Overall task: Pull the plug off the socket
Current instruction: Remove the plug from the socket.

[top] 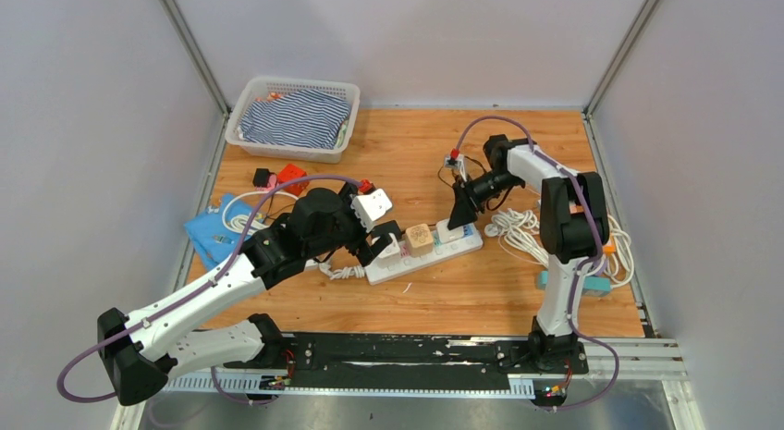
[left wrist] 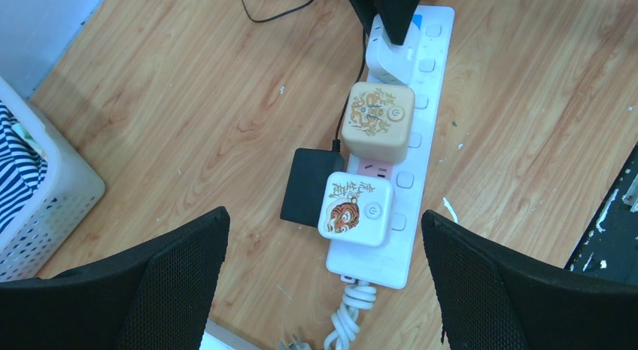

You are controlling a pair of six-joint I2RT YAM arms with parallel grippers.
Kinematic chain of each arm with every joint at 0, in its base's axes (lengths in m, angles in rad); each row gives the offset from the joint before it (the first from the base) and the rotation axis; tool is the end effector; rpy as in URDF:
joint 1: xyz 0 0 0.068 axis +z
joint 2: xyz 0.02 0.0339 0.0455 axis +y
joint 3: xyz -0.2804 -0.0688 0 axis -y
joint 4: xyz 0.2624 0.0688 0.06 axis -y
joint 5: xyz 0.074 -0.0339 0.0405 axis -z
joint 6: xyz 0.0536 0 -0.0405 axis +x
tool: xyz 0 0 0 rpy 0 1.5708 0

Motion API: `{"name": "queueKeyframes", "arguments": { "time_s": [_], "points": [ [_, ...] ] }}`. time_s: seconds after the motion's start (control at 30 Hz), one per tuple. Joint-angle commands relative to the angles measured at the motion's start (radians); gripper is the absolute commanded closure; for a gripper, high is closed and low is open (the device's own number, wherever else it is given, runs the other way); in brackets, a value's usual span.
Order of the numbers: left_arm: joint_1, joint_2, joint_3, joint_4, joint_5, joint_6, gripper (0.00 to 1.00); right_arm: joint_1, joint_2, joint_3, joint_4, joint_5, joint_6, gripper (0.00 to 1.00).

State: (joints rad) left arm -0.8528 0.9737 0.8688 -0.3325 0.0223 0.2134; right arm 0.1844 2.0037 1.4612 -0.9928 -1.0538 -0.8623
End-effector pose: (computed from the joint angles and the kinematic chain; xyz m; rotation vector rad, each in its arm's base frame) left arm 0.1604 -0.1854 0.3235 1.0463 1.7447 -0.4284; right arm 0.3816 0.1186 0.1835 -1.2413 2.1008 1.3243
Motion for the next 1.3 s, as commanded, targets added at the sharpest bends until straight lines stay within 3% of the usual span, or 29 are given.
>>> {"name": "queueKeyframes", "arguments": {
  "time_s": [0.0, 0.2, 0.4, 0.57, 0.63, 0.77, 0.9, 1.03, 1.1, 1.17, 1.27],
  "points": [
    [0.004, -0.001, -0.011, 0.011, 0.01, 0.012, 0.0, 0.062, -0.062, -0.018, -0.043, 0.075, -0.069, 0.56],
    [0.004, 0.001, -0.013, 0.015, 0.013, 0.012, 0.0, 0.109, -0.149, -0.093, 0.053, 0.2, -0.08, 0.66],
    [0.005, 0.003, -0.014, 0.018, 0.01, 0.01, 0.0, 0.152, -0.235, -0.163, 0.095, 0.295, -0.148, 0.89],
    [0.005, 0.002, -0.017, 0.021, 0.004, 0.014, 0.0, 0.205, -0.317, -0.227, 0.09, 0.321, -0.227, 0.96],
    [0.005, 0.002, -0.017, 0.021, 0.003, 0.015, 0.0, 0.227, -0.337, -0.252, 0.095, 0.338, -0.236, 0.97],
    [0.004, 0.001, -0.02, 0.024, 0.0, 0.017, 0.0, 0.278, -0.379, -0.313, 0.127, 0.39, -0.243, 0.83],
    [0.005, 0.001, -0.022, 0.025, 0.0, 0.015, 0.0, 0.314, -0.401, -0.345, 0.164, 0.452, -0.239, 0.77],
    [0.004, 0.003, -0.022, 0.025, -0.001, 0.014, 0.0, 0.334, -0.408, -0.364, 0.18, 0.479, -0.237, 0.76],
    [0.005, 0.002, -0.021, 0.025, -0.005, 0.014, 0.0, 0.34, -0.406, -0.366, 0.183, 0.483, -0.234, 0.79],
    [0.004, -0.001, -0.021, 0.026, -0.012, 0.007, 0.0, 0.341, -0.401, -0.361, 0.196, 0.487, -0.207, 0.97],
    [0.005, -0.003, -0.019, 0.028, -0.018, -0.003, 0.01, 0.337, -0.408, -0.354, 0.245, 0.487, -0.128, 1.0]
  ]
}}
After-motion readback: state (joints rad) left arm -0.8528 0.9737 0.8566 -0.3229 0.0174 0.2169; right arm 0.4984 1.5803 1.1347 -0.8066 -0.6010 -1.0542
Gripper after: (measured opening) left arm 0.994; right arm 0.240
